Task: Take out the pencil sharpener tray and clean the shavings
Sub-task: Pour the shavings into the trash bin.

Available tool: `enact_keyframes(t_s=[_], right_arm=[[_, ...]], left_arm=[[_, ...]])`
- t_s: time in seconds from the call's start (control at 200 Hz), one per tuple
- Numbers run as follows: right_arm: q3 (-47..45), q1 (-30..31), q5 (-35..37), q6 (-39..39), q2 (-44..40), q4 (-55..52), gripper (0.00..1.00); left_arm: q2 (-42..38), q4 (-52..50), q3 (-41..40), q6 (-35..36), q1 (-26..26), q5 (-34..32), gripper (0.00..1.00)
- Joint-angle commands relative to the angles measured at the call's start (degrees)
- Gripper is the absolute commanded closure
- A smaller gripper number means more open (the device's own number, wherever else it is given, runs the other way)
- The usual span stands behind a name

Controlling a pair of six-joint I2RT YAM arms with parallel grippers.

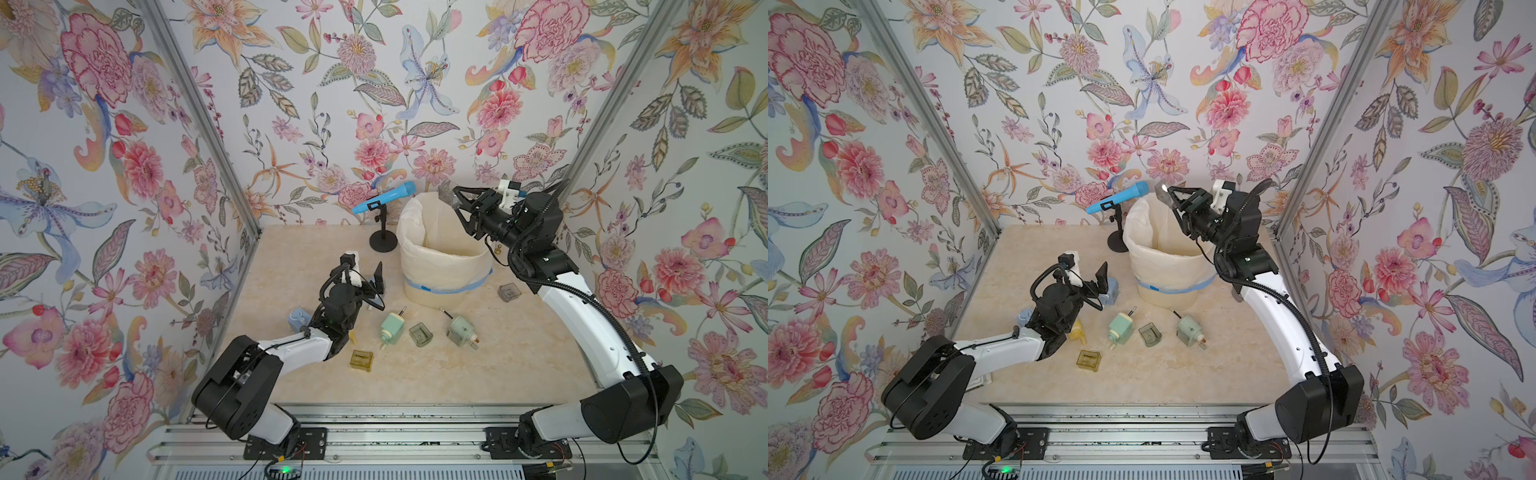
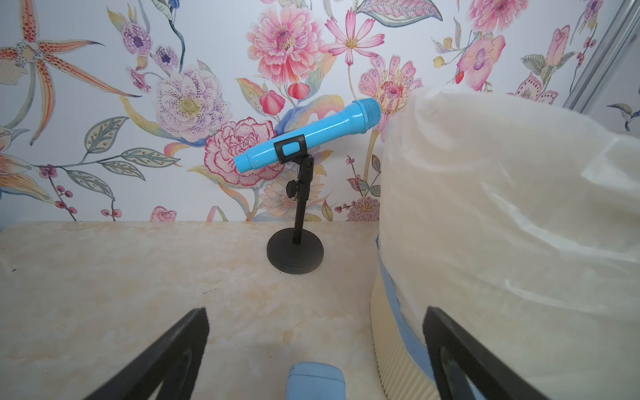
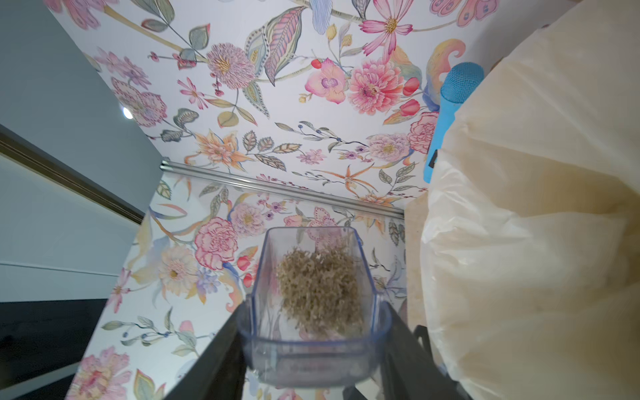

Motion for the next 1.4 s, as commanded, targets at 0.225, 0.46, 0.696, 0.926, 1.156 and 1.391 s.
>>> enact_keyframes(t_s=[0.225, 0.46, 0.696, 0.926, 1.156, 1.391], right_arm=[[-7.43, 7.76, 19.93, 22.06, -3.1, 13.51, 0.55], [-16.47, 13.19, 36.52, 30.86, -4.86, 25.41, 0.54], [-17.14, 14.37, 45.46, 40.68, -1.14, 35.74, 0.54], [-16.93, 16.49, 49.91, 44.91, 2.24, 43.52, 0.53], [-14.45, 19.96, 55.42, 46.76, 6.3, 52.78, 0.53], [-17.43, 20.7, 52.44, 43.5, 3.91, 54.48, 0.54]], left_arm=[[-15.64, -10.5, -7.28, -1.4, -2.18, -4.2, 0.0], [-28.17, -21.35, -10.02, -1.75, -5.09, -8.14, 0.0], [-38.75, -32.29, -10.8, -3.11, -6.11, -10.59, 0.0], [-42.07, -38.92, -8.35, -2.98, -7.56, -11.72, 0.0], [-42.35, -41.93, -6.13, -4.12, -8.88, -12.34, 0.0], [-42.83, -45.41, -3.32, -2.27, -10.35, -13.9, 0.0]])
